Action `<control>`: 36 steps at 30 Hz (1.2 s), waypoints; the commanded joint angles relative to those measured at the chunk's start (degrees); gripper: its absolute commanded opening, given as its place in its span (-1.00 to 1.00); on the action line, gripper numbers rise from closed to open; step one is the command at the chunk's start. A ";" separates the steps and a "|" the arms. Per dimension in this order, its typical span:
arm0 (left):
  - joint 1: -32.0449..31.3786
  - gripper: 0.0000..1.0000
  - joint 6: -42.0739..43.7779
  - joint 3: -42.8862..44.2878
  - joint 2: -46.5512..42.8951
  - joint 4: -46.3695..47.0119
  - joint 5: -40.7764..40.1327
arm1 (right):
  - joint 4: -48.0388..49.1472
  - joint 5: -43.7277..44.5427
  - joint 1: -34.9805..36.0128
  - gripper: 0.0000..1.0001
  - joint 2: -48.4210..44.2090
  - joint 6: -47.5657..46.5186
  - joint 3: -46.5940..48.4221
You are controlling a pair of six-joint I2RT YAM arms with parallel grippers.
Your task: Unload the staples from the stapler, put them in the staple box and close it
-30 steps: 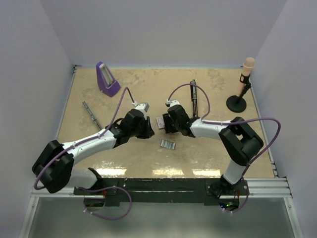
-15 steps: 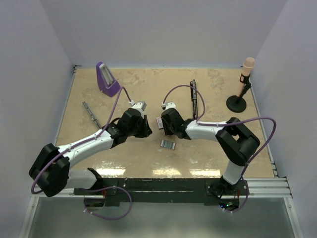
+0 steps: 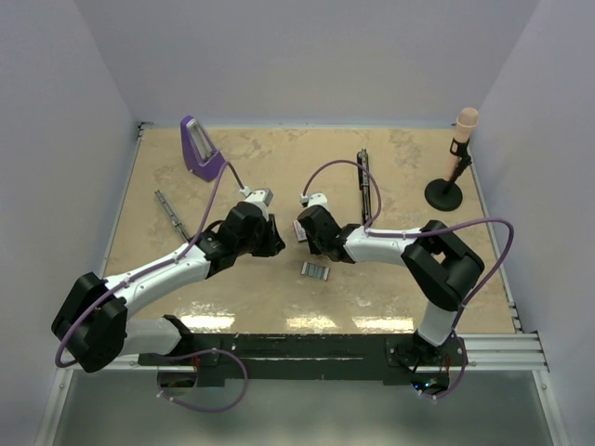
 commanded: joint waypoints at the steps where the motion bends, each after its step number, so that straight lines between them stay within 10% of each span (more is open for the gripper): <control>1: 0.35 -0.46 0.47 0.72 -1.41 0.64 -0.03 | -1.08 2.54 0.02 -0.44 0.61 2.70 1.31; 36: 2.63 -0.42 2.58 -0.60 -6.06 7.66 4.61 | 0.59 0.00 -0.07 -0.63 -10.18 7.27 -4.58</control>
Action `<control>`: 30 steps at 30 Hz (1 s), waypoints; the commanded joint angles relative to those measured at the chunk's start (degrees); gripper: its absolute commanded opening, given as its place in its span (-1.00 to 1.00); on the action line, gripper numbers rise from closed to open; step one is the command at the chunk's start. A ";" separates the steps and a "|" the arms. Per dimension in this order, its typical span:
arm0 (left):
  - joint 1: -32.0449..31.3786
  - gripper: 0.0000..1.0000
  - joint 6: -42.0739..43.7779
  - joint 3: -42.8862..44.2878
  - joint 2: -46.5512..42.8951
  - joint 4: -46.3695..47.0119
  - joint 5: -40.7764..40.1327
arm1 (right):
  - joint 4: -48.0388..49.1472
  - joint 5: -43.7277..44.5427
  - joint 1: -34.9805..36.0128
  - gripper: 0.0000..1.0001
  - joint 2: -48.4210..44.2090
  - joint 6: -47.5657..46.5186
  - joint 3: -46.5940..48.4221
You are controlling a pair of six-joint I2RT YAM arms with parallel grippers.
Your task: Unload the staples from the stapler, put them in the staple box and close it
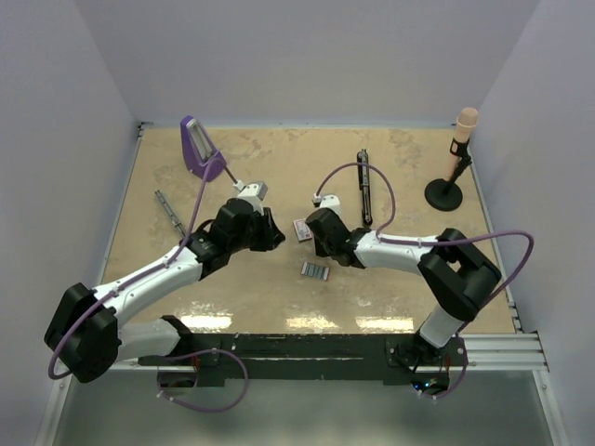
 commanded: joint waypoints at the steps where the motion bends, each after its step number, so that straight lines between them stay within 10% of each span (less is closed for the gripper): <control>1: 2.26 -0.42 2.36 -0.82 -3.87 6.41 4.44 | 1.22 -2.32 -0.09 -0.63 -7.13 0.17 -1.10; 17: 5.96 -0.18 -0.62 -5.12 -14.08 32.22 27.37 | 15.36 -26.49 -1.23 -0.61 -40.34 2.27 -6.46; 30: 5.96 -0.14 -7.39 -7.33 -15.57 48.86 34.42 | 26.17 -36.25 -1.23 -0.59 -46.86 5.79 -10.33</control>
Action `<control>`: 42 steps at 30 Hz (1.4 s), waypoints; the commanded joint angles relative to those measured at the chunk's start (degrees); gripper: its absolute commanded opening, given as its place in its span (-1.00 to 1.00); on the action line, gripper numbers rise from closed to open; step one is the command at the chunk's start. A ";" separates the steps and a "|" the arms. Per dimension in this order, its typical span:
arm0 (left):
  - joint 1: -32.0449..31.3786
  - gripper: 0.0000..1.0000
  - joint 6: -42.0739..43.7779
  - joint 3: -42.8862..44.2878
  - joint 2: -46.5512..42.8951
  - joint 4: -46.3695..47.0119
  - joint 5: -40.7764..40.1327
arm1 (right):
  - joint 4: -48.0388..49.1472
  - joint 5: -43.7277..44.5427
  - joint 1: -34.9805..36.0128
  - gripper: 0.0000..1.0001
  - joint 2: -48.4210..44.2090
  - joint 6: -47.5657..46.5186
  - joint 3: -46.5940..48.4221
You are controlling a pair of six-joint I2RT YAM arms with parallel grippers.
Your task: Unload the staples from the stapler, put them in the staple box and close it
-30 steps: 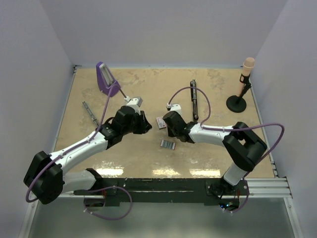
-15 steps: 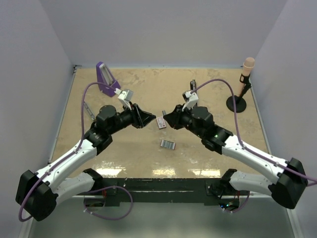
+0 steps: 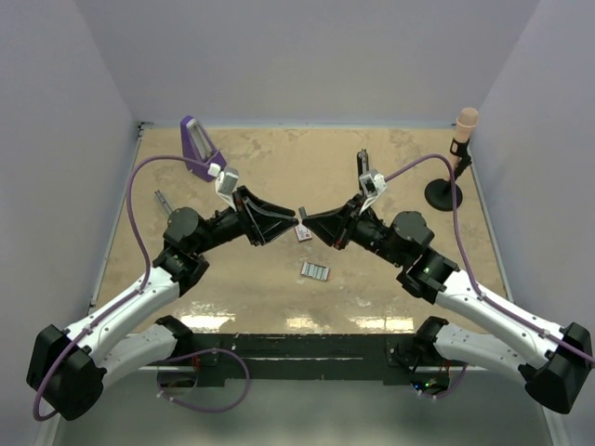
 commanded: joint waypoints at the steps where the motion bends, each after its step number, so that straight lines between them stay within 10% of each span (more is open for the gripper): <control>1: 0.28 -0.14 -2.30 -0.96 -1.30 9.47 2.64 | 7.75 -4.82 -0.18 -0.59 -2.85 1.86 -1.87; 42: 0.28 -0.32 -12.76 -3.25 4.24 30.66 7.04 | 14.79 -11.94 -0.27 -0.58 -2.06 5.90 -3.81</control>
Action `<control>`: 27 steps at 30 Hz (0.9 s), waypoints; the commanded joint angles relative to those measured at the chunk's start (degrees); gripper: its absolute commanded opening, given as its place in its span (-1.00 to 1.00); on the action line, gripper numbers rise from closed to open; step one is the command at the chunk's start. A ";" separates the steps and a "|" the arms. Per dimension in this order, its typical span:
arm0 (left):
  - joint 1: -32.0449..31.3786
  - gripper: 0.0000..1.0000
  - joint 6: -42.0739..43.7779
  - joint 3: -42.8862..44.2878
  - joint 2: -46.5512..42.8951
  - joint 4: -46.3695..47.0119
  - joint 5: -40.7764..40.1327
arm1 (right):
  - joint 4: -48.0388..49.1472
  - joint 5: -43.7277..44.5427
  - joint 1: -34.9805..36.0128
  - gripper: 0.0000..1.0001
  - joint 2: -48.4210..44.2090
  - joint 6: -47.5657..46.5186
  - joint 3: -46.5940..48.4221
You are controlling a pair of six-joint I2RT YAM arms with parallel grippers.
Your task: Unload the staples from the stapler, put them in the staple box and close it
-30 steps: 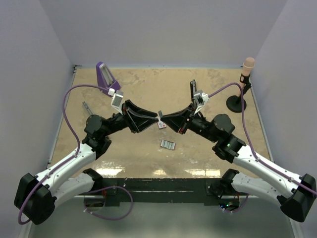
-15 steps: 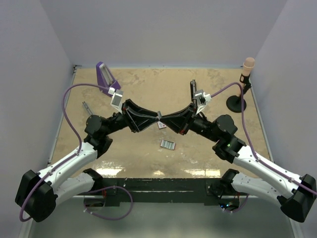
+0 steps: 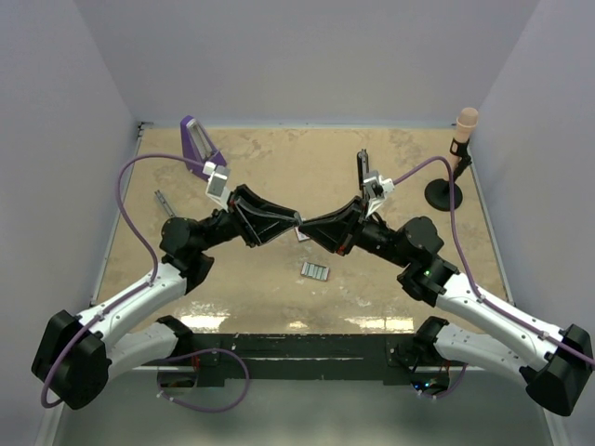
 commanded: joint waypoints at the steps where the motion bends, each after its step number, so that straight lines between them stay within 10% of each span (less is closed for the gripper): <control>1: 0.25 -0.35 -0.74 -0.87 0.43 6.03 0.96 | 2.53 -1.04 -0.05 -0.58 -0.40 0.57 -0.51; 14: 0.25 -0.68 -1.44 -1.40 1.14 7.35 0.96 | 2.79 -1.04 -0.05 -0.54 0.13 0.84 -0.77; 27: 0.25 -0.74 6.19 0.18 -0.35 -11.58 -4.99 | -8.43 6.77 -0.05 0.45 -6.27 -2.06 -1.30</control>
